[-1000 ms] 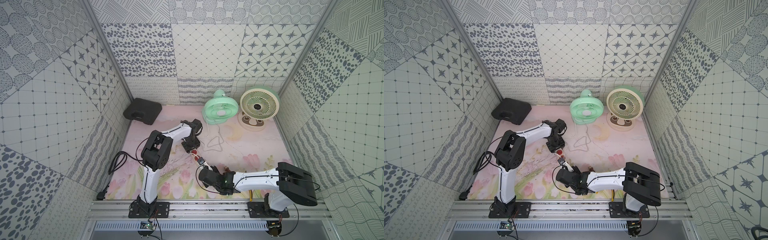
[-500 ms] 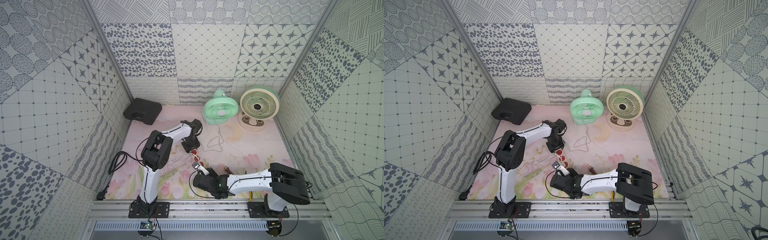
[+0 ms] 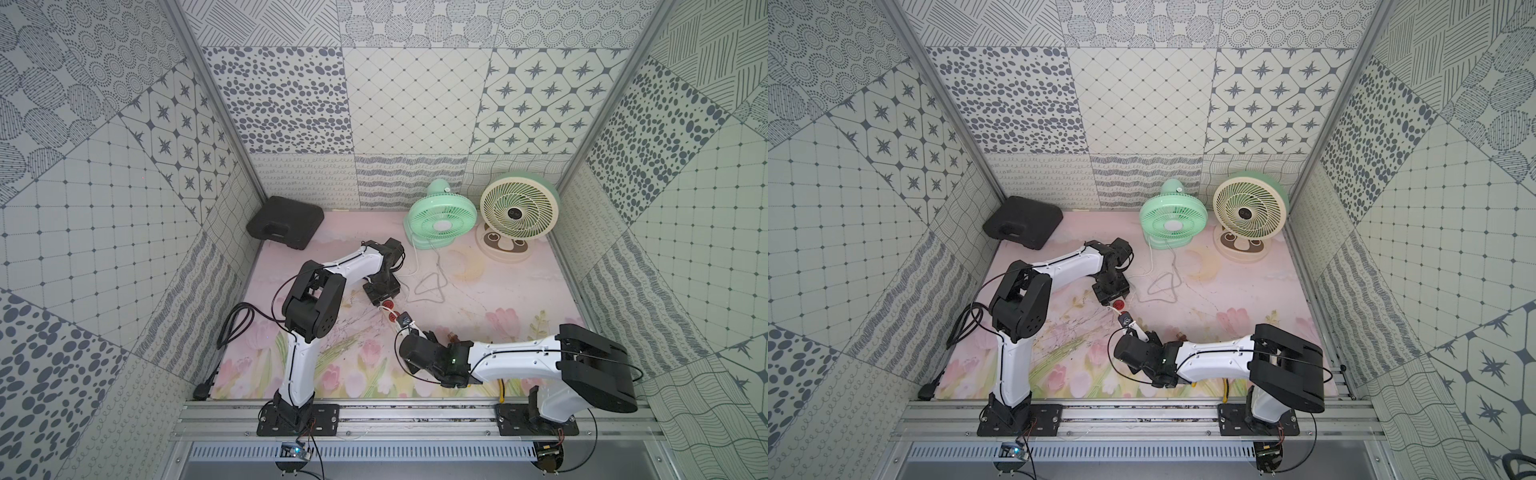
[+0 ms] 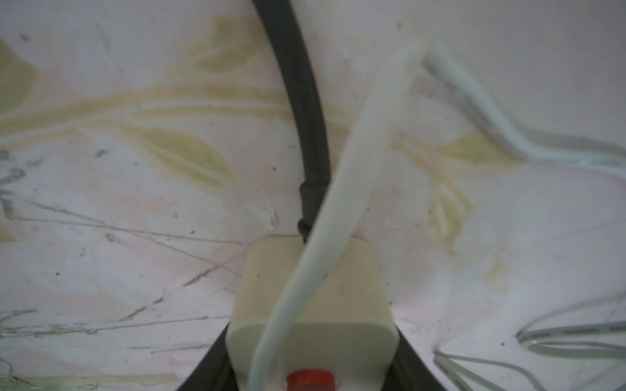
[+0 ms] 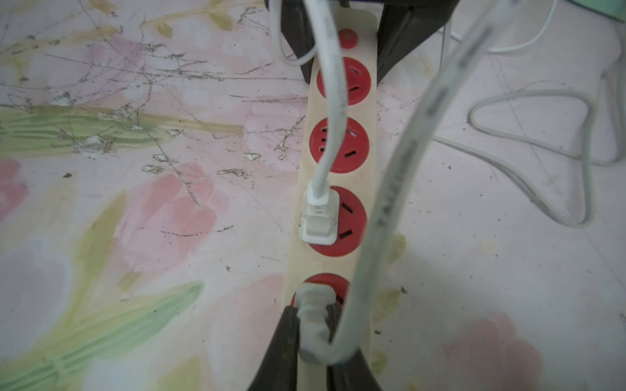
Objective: Unplug the desk fan from the power strip
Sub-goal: Remove the plug from the socket.
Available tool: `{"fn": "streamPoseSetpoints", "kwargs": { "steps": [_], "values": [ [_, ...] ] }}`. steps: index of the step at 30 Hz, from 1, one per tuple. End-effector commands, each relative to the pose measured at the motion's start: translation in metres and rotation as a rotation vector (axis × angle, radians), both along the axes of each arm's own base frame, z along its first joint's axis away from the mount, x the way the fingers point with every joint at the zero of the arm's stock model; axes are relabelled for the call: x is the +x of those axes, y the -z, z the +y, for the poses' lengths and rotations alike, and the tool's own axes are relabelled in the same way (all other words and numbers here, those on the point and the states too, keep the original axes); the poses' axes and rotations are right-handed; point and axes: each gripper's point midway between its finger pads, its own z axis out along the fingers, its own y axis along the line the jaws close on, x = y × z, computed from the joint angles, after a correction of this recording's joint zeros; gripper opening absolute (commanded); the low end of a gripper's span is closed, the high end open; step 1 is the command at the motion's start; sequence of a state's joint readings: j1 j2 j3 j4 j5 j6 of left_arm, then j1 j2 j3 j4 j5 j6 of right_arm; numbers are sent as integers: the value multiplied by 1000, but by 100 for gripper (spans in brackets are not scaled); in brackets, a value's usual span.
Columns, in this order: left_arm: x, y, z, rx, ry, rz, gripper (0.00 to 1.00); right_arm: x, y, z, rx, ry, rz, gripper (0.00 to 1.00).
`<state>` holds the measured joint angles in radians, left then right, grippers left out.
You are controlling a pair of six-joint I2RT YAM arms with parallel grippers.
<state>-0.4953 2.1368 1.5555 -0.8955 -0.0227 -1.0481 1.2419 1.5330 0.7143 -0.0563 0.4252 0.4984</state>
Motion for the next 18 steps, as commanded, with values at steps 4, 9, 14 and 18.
{"fn": "streamPoseSetpoints", "kwargs": {
  "steps": [4, 9, 14, 18],
  "values": [
    [-42, 31, 50, 222, -57, 174, 0, 9, -20, -1, 336, 71, 167, 0],
    [-43, 30, 51, 222, -60, 176, 0, 13, -18, -9, 377, 97, 193, 0],
    [-44, 31, 51, 223, -60, 177, 0, 12, -16, -8, 368, 85, 193, 0],
    [-44, 31, 51, 223, -59, 176, 0, 12, -15, -7, 349, 76, 184, 0]
  ]
}}
